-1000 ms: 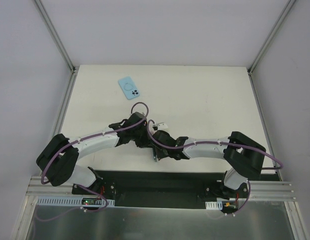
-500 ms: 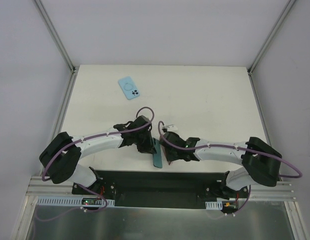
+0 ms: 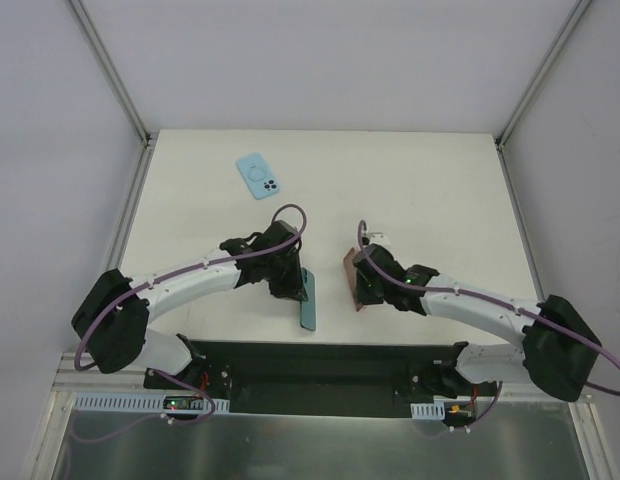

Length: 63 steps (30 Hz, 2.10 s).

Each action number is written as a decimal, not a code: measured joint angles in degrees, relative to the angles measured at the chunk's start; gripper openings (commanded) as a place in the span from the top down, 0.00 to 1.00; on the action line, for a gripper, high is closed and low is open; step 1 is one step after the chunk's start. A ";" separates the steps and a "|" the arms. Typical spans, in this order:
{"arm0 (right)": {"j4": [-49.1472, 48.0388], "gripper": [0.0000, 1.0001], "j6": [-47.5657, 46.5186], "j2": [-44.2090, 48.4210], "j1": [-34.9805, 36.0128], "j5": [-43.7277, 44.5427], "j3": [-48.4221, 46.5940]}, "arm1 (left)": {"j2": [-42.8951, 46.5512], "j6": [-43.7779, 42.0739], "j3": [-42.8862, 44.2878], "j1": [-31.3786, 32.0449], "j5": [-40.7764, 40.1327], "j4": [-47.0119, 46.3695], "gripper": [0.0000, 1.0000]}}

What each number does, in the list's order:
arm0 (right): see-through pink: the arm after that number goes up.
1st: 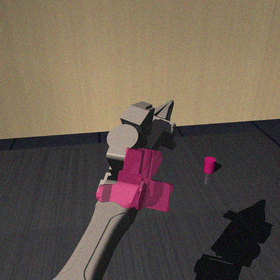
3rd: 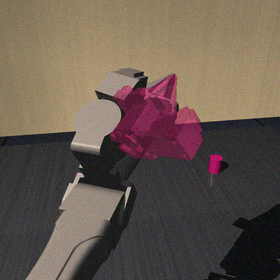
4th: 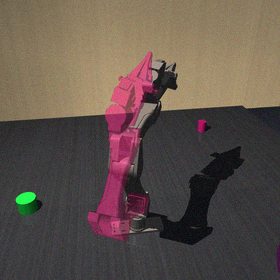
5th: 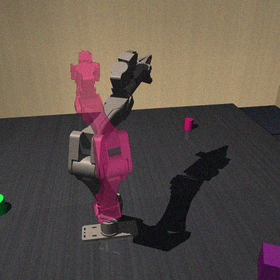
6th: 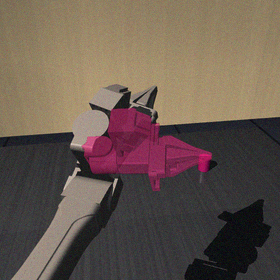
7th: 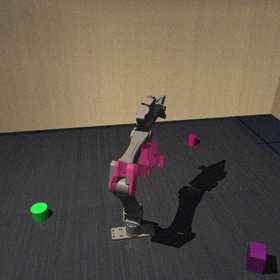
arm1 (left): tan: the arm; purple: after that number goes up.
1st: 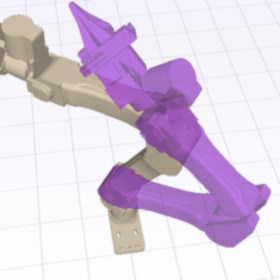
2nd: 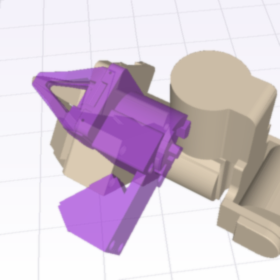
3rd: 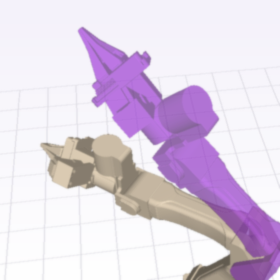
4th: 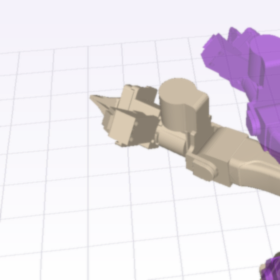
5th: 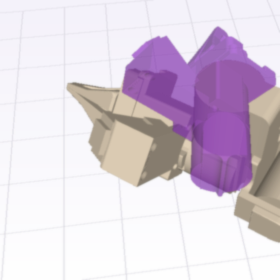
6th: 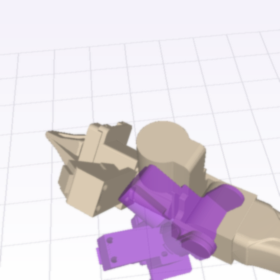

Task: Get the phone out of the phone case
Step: Remove the phone case from the phone, then place the phone at the center of the board, then place the phone case at the center of the board.

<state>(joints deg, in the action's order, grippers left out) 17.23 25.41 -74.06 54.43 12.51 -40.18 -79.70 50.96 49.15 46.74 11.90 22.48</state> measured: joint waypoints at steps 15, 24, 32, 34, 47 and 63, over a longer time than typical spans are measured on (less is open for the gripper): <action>10.16 0.99 -4.63 30.47 -29.66 -7.52 8.26 | -9.99 -8.61 24.20 -2.58 -0.24 3.76 1.00; 12.87 0.99 -6.91 31.08 -39.76 -14.82 10.21 | -26.99 -17.18 42.36 -2.54 -10.60 10.99 1.00; 12.70 0.99 -9.16 29.07 -54.10 -23.93 10.71 | -37.94 -22.49 57.00 -2.45 -21.33 15.21 1.00; 12.00 0.98 -9.60 27.58 -57.99 -26.56 10.73 | -39.76 -23.54 59.34 -2.43 -23.23 16.00 1.00; 4.74 0.92 -8.98 16.33 -67.30 -29.66 10.47 | -55.84 -29.46 79.65 0.57 -35.78 18.91 1.00; -4.13 0.18 -11.10 1.99 -70.14 -20.20 7.23 | -65.92 -39.93 90.92 8.63 -42.58 15.50 0.93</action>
<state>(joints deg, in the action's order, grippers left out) 13.10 14.31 -72.07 -15.70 -7.68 -32.95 -145.62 11.03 140.07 55.37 -30.68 37.98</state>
